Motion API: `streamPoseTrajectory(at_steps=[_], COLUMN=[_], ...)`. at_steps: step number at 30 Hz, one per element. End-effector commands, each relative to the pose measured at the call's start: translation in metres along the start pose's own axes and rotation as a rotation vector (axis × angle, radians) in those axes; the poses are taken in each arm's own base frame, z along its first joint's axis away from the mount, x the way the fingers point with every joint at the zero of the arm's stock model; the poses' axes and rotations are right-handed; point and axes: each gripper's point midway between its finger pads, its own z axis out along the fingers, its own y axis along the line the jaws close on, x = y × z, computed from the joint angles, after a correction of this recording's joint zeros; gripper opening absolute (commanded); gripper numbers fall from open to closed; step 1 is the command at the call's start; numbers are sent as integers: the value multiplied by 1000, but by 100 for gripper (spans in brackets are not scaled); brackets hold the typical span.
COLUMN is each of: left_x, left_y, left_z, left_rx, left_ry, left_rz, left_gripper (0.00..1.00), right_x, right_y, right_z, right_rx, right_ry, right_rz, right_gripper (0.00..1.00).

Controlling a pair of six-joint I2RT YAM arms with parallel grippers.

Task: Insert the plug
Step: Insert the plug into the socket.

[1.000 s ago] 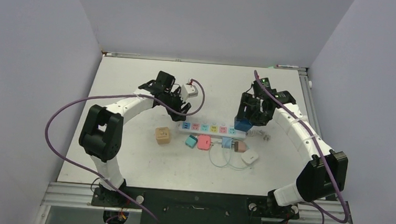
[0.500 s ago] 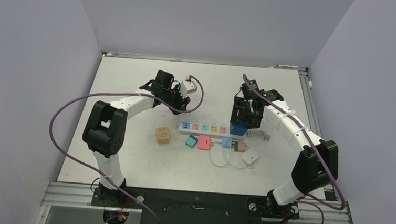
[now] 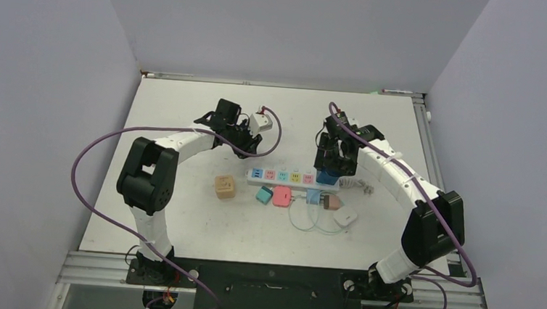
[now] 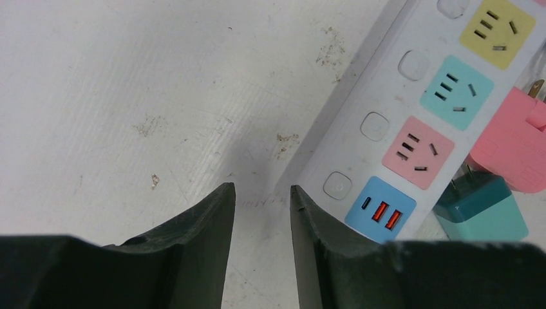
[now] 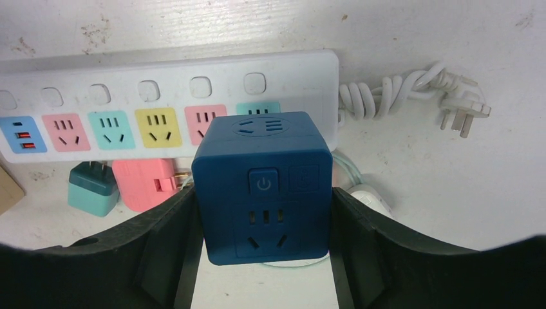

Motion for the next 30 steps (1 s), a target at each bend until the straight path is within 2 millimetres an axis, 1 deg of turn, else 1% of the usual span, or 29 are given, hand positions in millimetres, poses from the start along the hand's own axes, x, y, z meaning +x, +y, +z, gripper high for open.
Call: streamPoseTrajectory(at_steps=[1,8,11,16,24,30], left_x=[-15,-20,-21,-23,-26,-29], left_y=[-1,-6,-7,-8,-7,-11], left_z=[-9,-17,-20,-23,-27,-29], left_rx=[27,43,40,34,14,12], left_ry=[-31,-26,-24,-30,-37,-49], left_rz=[32,26,25,30,25,31], left_gripper=[34,37,38,38,38,38], right_x=[-19,-19,-21,-22,-15,-7], right_y=[5,10,12,10,8,8], right_z=[2,13,14,17,22,24], right_rx=[14,27,23,36,47,51], right_ry=[-69,-71,-78,-78,-64,-53], right_rz=[6,-15,-21,-30,-37,-41], right_gripper=[5,5,5,5,5,5])
